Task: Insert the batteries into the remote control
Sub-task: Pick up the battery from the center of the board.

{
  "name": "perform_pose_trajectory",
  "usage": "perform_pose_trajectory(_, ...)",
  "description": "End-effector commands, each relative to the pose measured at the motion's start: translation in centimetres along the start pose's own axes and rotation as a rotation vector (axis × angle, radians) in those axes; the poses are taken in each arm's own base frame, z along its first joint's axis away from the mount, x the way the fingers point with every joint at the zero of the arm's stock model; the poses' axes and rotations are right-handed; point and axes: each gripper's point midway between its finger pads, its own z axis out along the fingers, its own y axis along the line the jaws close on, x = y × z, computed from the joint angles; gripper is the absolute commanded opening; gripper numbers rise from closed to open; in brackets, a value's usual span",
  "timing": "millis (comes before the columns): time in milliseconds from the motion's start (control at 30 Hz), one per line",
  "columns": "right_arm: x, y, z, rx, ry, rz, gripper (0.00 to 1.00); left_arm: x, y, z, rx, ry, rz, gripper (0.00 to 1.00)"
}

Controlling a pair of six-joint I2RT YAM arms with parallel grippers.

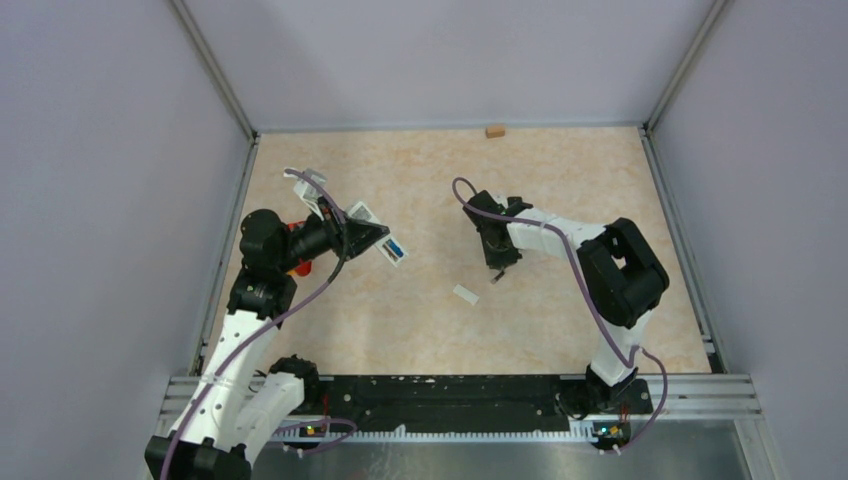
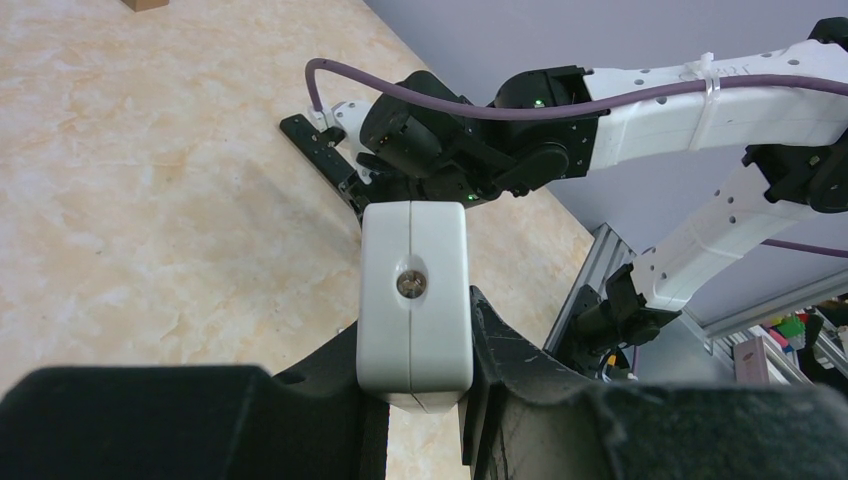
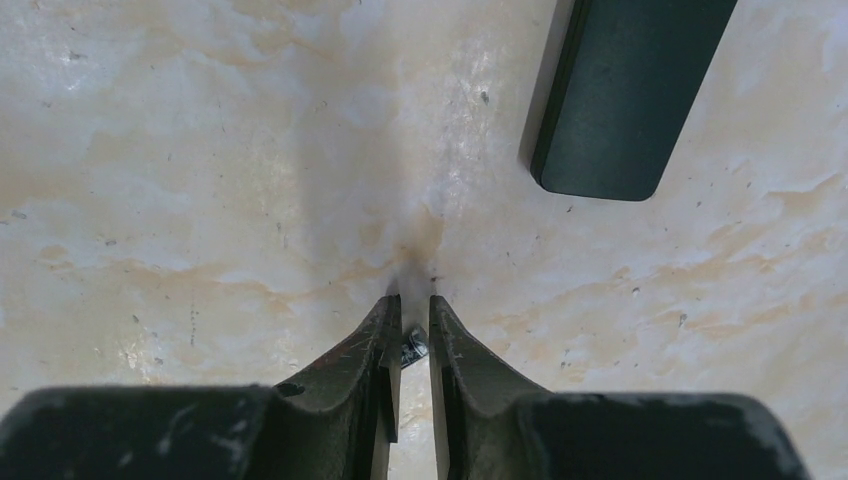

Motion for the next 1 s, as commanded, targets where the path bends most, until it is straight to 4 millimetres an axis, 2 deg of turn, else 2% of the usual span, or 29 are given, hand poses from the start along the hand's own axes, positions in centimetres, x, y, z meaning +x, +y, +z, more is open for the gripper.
perform_pose_trajectory(0,-0.8,-0.1,-1.6,-0.007,-0.034,0.033,0.18,-1.4,-1.0,0.0,0.039,-0.046,0.059,0.0)
perform_pose_trajectory(100,-2.0,-0.2,-2.2,-0.012,-0.079,0.041,0.22,-1.5,-1.0,-0.1,0.032,-0.051,0.063,0.0)
perform_pose_trajectory(200,-3.7,-0.1,-3.7,-0.047,-0.154,0.006,0.32,-1.9,-0.7,-0.2,0.005,-0.065,0.068,0.0)
perform_pose_trajectory(333,-4.2,-0.9,-4.9,-0.062,-0.201,-0.186,0.39,-2.2,-0.3,-0.4,-0.036,-0.076,0.081,0.0)
perform_pose_trajectory(400,-3.3,-1.0,-5.1,-0.077,-0.153,-0.29,0.4,-2.6,-0.7,-0.7,-0.042,-0.094,0.091,0.0)
perform_pose_trajectory(533,0.5,-1.0,-4.9,-0.15,-0.011,-0.507,0.4,-3.8,-1.5,-1.5,-0.056,-0.15,0.126,0.0)
perform_pose_trajectory(667,2.3,-0.5,-5.7,-0.195,0.005,-0.643,0.4,-4.3,-2.0,-1.8,-0.058,-0.157,0.146,0.0)
perform_pose_trajectory(767,2.8,0.1,-5.8,-0.176,-0.044,-0.778,0.4,-4.1,-2.1,-1.8,-0.057,-0.144,0.15,0.0)
perform_pose_trajectory(900,4.0,1.4,-4.7,-0.152,-0.04,-0.929,0.4,-4.1,-2.0,-1.9,-0.061,-0.143,0.153,0.0)
perform_pose_trajectory(967,3.7,1.0,-3.9,-0.081,-0.034,-0.972,0.39,-4.0,-1.9,-2.0,-0.067,-0.144,0.152,0.0)
